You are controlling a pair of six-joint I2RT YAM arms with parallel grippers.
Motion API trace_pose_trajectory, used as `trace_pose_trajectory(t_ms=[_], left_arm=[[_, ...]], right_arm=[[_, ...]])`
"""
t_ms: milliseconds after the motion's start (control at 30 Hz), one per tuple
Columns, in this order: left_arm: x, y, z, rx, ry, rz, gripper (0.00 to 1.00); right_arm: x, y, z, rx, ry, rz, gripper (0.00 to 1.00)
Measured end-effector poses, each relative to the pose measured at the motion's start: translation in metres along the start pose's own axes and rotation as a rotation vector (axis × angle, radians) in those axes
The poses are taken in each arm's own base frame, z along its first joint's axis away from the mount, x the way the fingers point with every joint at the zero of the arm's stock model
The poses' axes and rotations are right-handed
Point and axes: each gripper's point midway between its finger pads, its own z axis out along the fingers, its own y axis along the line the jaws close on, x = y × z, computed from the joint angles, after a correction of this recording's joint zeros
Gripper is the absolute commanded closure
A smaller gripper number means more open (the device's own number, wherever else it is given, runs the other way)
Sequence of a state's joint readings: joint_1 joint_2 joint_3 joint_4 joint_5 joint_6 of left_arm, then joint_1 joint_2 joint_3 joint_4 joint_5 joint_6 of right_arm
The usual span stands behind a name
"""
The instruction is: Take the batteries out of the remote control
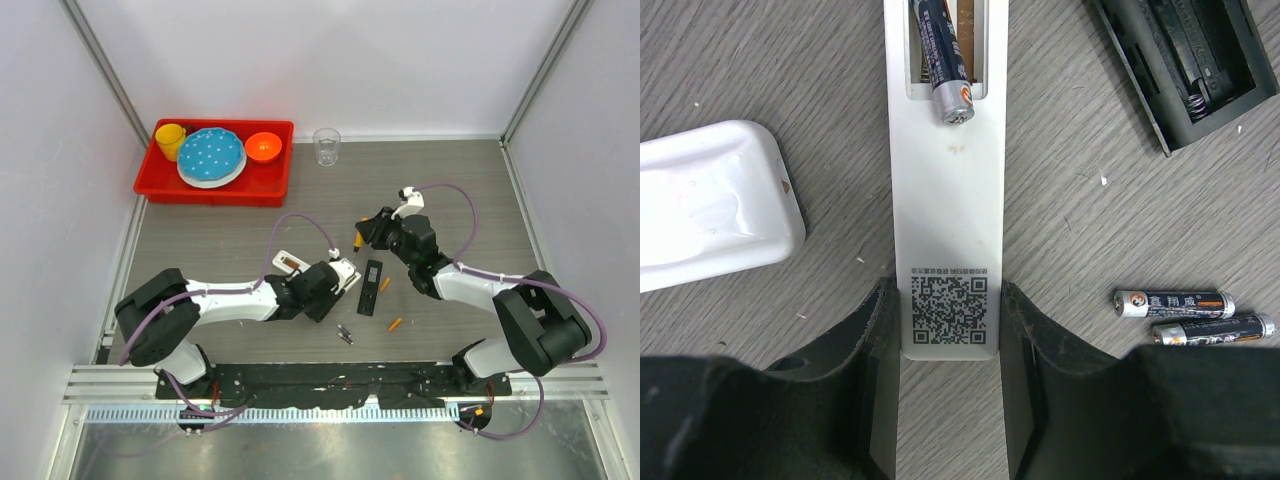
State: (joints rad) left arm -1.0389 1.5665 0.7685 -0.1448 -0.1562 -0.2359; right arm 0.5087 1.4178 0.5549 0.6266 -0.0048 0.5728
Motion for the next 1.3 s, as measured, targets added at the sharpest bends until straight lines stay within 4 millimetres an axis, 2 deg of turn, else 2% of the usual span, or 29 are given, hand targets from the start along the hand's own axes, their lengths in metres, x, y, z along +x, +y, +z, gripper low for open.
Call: trace_pose_trajectory(t_ms=[467,767,1300], left_arm=[[0.000,0.000,0.000,0.000,0.000,0.000,1.00],[0.000,0.000,0.000,0.000,0.000,0.000,1.00],[-0.002,0.000,0.002,0.001,-0.008,-0.002,1.00]], right_arm=[[0.007,-0.006,-0.001,0.018,0.028,-0.024,0.99],[0.027,-0.014,0.004,0.027,0.088,-0.022,0.99],[0.028,-0.011,0.005,0.020,0.083,-0.025,0.99]])
